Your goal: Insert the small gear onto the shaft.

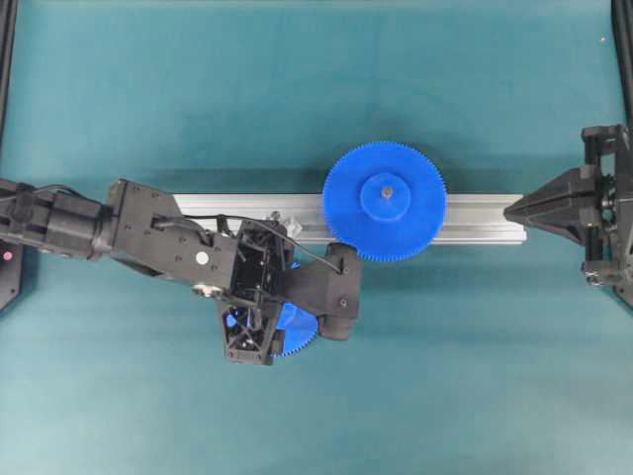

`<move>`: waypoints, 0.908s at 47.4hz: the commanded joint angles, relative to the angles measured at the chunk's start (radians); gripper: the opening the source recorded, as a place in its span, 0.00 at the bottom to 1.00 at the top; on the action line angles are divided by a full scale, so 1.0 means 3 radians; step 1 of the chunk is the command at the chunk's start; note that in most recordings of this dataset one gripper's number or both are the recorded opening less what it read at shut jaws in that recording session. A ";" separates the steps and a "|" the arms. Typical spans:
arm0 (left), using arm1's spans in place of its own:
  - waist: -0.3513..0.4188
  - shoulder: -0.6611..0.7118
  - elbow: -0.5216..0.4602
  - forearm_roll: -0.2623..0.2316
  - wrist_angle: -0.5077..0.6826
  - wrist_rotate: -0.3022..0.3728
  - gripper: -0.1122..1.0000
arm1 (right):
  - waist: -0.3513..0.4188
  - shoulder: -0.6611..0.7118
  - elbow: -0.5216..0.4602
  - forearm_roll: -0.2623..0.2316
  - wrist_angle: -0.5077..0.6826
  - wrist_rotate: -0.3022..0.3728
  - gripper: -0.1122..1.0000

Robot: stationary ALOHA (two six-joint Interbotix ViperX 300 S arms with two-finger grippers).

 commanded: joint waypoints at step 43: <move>-0.0010 0.0061 0.0020 0.0005 -0.0102 -0.0056 0.93 | -0.0010 0.0010 -0.0041 0.0000 -0.0031 0.0036 0.18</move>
